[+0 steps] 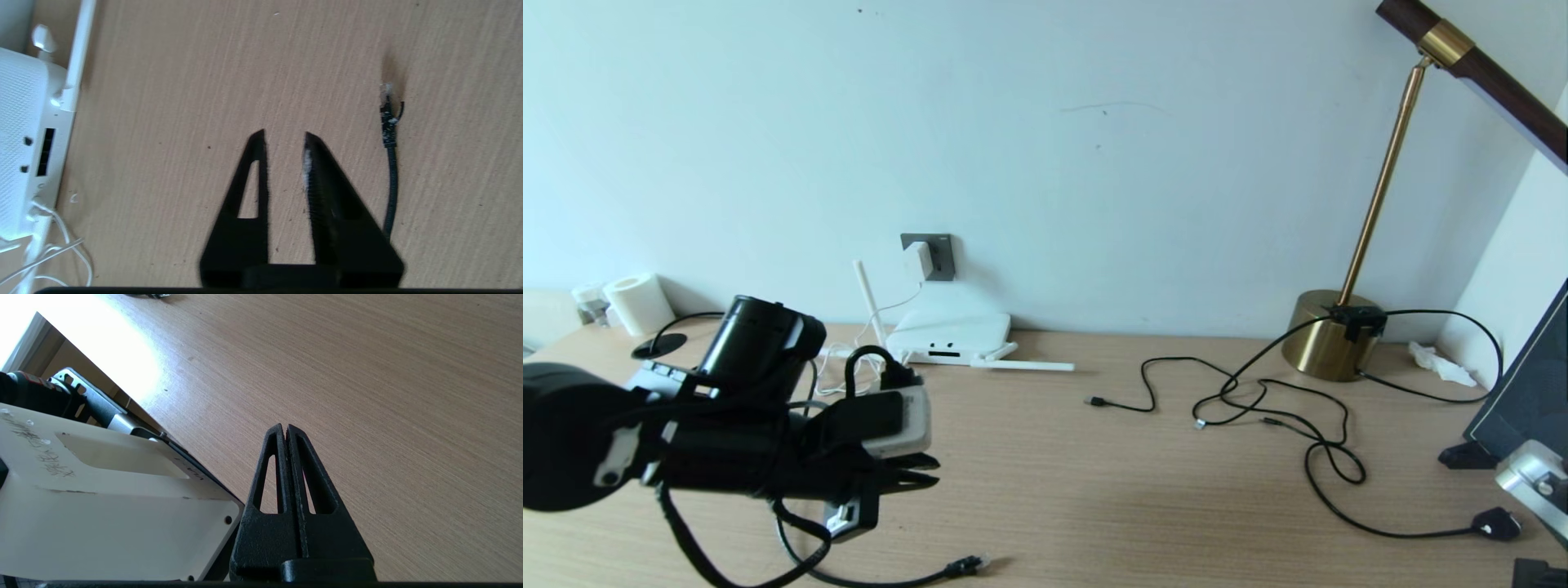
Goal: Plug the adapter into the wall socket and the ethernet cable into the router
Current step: Pick up cable
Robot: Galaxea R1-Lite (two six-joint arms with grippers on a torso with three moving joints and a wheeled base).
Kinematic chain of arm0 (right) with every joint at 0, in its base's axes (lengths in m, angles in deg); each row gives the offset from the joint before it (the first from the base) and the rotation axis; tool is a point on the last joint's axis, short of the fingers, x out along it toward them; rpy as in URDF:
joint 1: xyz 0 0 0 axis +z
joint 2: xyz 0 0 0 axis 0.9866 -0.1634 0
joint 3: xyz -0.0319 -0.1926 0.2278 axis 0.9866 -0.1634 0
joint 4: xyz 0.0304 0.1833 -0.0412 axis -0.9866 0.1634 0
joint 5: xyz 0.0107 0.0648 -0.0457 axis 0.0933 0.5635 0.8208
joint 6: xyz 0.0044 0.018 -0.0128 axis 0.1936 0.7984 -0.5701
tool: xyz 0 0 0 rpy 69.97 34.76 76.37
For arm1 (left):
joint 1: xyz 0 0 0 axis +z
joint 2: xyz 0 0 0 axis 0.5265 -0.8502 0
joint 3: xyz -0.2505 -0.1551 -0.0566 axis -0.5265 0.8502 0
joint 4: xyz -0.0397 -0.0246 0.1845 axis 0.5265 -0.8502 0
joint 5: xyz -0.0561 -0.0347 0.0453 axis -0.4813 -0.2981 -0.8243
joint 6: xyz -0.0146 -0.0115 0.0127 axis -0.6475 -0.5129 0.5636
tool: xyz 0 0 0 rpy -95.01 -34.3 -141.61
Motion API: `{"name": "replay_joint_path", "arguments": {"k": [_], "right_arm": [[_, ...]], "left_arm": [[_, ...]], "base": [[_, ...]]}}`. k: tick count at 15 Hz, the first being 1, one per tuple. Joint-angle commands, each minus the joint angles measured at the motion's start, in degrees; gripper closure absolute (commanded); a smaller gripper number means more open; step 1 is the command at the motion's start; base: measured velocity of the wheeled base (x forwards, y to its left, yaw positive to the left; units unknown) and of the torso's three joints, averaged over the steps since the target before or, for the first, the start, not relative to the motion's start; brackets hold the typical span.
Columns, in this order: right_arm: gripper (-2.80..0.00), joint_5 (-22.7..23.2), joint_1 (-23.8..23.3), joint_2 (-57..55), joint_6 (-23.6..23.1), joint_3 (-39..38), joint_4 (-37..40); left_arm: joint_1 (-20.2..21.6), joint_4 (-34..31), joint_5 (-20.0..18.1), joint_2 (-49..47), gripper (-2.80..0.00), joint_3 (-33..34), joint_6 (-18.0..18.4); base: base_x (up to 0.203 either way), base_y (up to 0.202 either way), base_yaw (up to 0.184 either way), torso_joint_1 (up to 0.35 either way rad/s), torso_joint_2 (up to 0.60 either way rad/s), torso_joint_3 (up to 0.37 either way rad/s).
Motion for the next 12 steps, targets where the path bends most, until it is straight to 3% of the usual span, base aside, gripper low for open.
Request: {"name": "replay_joint_path", "arguments": {"k": [1,12], "right_arm": [[0.00,0.1,0.0,0.1,0.1,-1.1,-0.6],[0.00,0.1,0.0,0.6,-0.3,-2.7,-0.8]], "left_arm": [[-0.3,-1.5,-0.8,-0.4,-2.80,0.1,0.2],[-2.6,-4.3,-1.1,-3.8,-2.80,1.9,0.3]], "base": [[0.000,0.000,0.000,0.000,0.00,0.000],[0.000,0.000,0.000,0.000,0.00,0.000]]}}
